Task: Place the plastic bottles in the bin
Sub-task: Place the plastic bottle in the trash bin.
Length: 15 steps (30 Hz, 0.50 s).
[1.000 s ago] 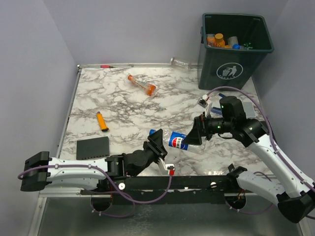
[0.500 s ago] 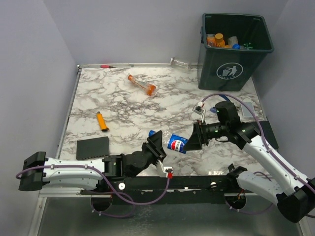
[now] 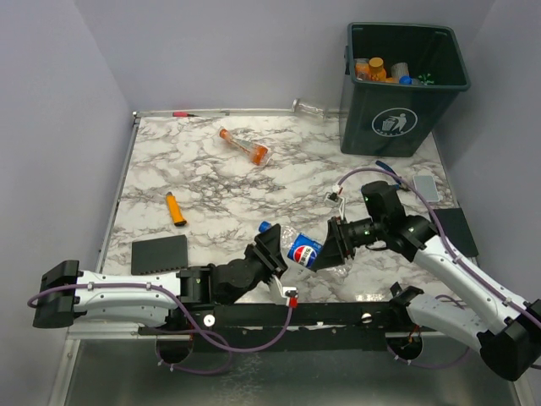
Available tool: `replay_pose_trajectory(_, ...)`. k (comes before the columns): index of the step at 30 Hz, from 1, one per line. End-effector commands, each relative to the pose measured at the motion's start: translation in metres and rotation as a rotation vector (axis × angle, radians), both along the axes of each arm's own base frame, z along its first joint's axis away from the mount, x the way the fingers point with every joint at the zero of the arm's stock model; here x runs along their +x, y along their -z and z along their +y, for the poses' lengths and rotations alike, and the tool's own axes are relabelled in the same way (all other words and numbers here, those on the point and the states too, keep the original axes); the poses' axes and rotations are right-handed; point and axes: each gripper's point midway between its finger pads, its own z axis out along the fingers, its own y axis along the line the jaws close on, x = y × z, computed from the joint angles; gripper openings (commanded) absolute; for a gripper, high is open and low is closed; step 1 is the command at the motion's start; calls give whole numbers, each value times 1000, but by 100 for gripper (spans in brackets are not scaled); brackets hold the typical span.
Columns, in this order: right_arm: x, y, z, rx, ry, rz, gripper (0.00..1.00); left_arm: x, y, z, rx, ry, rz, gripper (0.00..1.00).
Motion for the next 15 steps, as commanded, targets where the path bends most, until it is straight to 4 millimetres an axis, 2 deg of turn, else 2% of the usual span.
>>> replay_pose_trajectory(1, -15, 10, 3, -17, -43, 53, 47, 1, -11, -1, -12, -10, -12, 0)
replay_pose_trajectory(3, -14, 11, 3, -21, -33, 49, 38, 2, -11, -1, -18, -13, -9, 2)
replay_pose_trajectory(7, 2, -5, 6, -11, 32, -43, 33, 1, -14, -1, -66, -21, 19, 32)
replay_pose_trajectory(9, 13, -19, 6, -9, 88, -120, 31, 0, -18, -1, -114, -19, 43, 62)
replay_pose_trajectory(10, 20, -27, 5, -9, 125, -162, 30, 0, -21, -1, -145, -23, 57, 95)
replay_pose_trajectory(11, 27, -36, 3, -6, 166, -209, 30, 0, -24, -1, -175, -28, 71, 99)
replay_pose_trajectory(15, 56, -73, -13, 3, 371, -401, 30, 0, -32, 3, -328, -55, 150, 99)
